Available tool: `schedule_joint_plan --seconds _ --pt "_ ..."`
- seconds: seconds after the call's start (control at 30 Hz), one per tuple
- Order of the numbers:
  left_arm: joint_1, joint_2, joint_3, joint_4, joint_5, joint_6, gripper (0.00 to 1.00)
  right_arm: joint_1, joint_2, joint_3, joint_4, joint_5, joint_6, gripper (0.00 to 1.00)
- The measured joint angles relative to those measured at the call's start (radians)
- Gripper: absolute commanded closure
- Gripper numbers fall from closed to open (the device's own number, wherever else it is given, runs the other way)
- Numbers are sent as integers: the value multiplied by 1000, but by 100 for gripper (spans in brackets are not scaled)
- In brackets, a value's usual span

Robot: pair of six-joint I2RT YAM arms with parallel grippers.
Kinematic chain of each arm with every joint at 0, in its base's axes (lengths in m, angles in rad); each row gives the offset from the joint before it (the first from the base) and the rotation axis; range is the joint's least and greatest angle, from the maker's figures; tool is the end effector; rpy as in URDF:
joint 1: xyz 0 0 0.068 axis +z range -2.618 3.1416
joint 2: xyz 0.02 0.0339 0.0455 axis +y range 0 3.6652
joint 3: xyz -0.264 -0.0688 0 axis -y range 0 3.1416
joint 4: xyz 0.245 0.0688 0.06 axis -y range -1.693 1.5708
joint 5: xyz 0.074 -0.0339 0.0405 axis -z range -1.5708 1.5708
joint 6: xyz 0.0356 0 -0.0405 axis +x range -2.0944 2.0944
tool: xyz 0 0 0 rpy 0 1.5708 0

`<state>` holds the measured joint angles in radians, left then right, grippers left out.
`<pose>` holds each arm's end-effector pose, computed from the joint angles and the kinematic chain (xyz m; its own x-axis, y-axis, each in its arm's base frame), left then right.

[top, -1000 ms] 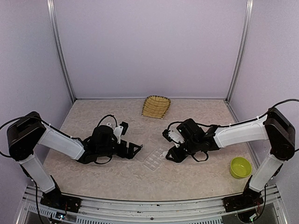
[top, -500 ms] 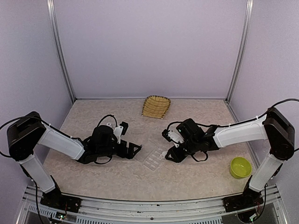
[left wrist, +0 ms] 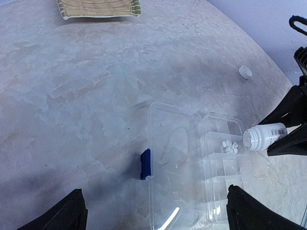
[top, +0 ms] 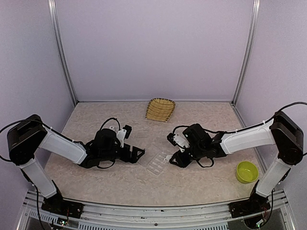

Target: Sort the pills into containers

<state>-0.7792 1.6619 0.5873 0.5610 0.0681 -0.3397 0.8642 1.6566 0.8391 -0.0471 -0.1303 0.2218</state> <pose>0.2180 -0.2187 0.1357 -0.5772 0.1029 -0.8101 0.5843 0.7450 -0.3217 0.2074 0.2501 0.1557 -0.6598 -0.4370 -0.6113 -0.6804 0.6927 0.2392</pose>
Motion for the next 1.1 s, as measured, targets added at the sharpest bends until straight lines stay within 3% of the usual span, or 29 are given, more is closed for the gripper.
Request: schedule_joint_plan --seconds 1.1 --pt "0 0 0 0 0 0 1 0 -100 -160 285 -53 8 85"
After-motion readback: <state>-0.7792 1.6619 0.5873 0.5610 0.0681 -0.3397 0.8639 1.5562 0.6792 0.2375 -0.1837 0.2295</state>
